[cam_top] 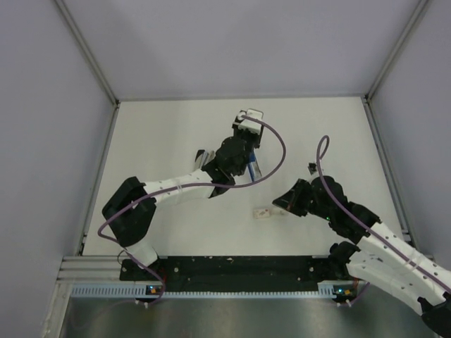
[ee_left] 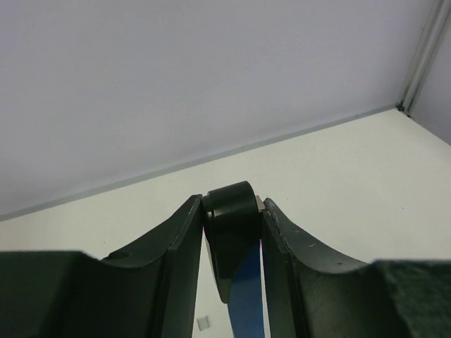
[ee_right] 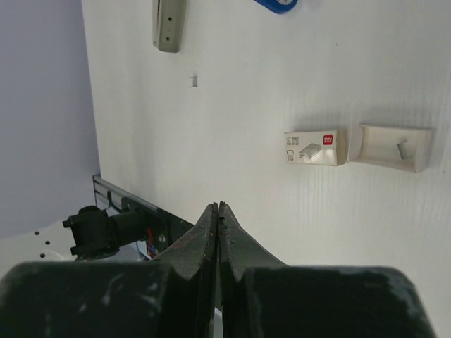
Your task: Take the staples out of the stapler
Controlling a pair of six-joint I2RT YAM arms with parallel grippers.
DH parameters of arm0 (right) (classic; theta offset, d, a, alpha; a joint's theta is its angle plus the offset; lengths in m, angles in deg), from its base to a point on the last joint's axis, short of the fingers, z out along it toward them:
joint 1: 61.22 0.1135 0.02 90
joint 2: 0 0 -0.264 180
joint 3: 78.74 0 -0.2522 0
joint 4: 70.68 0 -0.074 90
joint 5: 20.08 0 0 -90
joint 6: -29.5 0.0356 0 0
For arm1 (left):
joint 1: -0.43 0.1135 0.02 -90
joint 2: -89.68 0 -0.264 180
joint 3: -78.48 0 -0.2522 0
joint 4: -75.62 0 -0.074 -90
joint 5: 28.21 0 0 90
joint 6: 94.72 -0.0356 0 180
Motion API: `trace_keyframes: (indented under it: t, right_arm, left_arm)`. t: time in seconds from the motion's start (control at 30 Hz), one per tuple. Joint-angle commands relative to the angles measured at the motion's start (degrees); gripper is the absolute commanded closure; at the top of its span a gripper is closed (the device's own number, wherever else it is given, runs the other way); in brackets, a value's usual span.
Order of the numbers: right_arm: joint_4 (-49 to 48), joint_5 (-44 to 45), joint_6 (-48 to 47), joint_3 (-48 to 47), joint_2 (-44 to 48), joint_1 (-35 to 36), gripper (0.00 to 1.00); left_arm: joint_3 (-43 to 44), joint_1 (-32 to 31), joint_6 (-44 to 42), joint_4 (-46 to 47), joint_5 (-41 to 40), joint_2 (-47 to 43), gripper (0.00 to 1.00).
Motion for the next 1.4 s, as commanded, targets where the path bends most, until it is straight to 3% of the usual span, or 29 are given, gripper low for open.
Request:
trace_keyframes:
  t: [0.0, 0.67, 0.93, 1.37]
  right_arm:
    - [2.9, 2.9, -6.2, -3.7, 1.8, -0.5, 0.99]
    - [3.9, 2.9, -11.2, -3.1, 2.4, -0.5, 1.00]
    - [3.3, 6.0, -11.6, -1.6, 1.5, -0.5, 1.00]
    - [2.1, 8.4, -12.8, 0.0, -1.6, -0.5, 1.00]
  left_arm:
    - [0.3, -1.3, 1.6, 3.3, 0.7, -0.1, 1.00]
    - [-15.8, -3.6, 0.7, 3.7, -4.2, -6.7, 1.00]
    - [-16.4, -9.5, -7.0, 8.6, -12.6, -2.1, 1.00]
    - [-16.5, -14.9, -15.0, 11.8, -19.2, 4.1, 1.00]
